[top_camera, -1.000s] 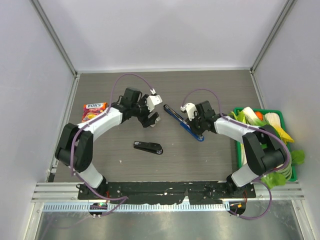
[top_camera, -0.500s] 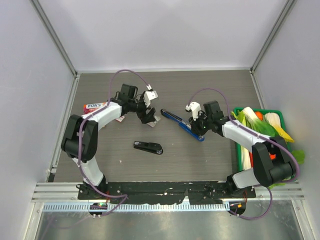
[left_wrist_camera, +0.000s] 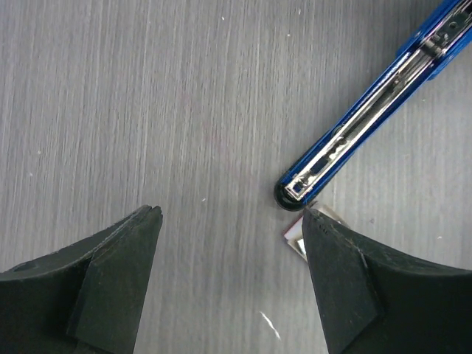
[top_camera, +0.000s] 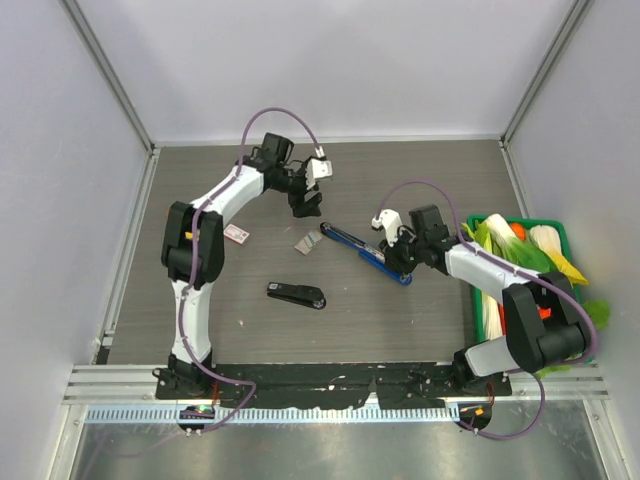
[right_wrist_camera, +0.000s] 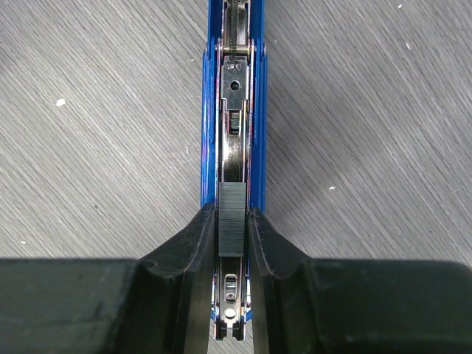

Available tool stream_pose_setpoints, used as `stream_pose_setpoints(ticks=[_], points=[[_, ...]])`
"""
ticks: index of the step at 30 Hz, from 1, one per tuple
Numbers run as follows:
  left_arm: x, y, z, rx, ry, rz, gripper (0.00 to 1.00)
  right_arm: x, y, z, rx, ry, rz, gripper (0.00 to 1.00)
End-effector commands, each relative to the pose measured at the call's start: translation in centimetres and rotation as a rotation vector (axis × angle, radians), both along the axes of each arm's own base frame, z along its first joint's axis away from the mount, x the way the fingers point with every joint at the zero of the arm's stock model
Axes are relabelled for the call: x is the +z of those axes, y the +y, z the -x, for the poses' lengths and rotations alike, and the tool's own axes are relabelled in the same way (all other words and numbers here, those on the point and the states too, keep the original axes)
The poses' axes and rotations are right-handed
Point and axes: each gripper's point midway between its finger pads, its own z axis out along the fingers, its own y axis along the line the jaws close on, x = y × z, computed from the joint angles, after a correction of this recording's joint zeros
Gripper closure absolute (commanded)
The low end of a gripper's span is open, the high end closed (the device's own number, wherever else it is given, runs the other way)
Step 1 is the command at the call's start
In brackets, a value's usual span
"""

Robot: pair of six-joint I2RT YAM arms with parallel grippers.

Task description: Load the staples into the stapler

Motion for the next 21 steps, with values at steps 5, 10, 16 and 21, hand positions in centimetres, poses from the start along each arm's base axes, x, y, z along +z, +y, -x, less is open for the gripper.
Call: stream_pose_setpoints(ticks=[5,10,16,21], points=[[-3.9,-0.4,3.6,-0.328,0.036,-0.151,0.19,-0.1,0.1,-1.5,0.042,-0.064,0.02,0.99],[-5.5,-0.5,4.7,-0.422,0.02,-0.19,0.19,-0.2,0.0,-1.7,0.037,-0.064,0.027,0.99],[-6.9,-1.3,4.4,-0.402,0.004,-0.218,0.2,-0.3,0.0,-2.0,0.027,-0.068,0.028,0.99],[-7.1,-2.7,3.3,-0.364,-0.027,-0.212,0.2,-0.4,0.0,-1.8,0.03,-0.063,0.024,0.99]])
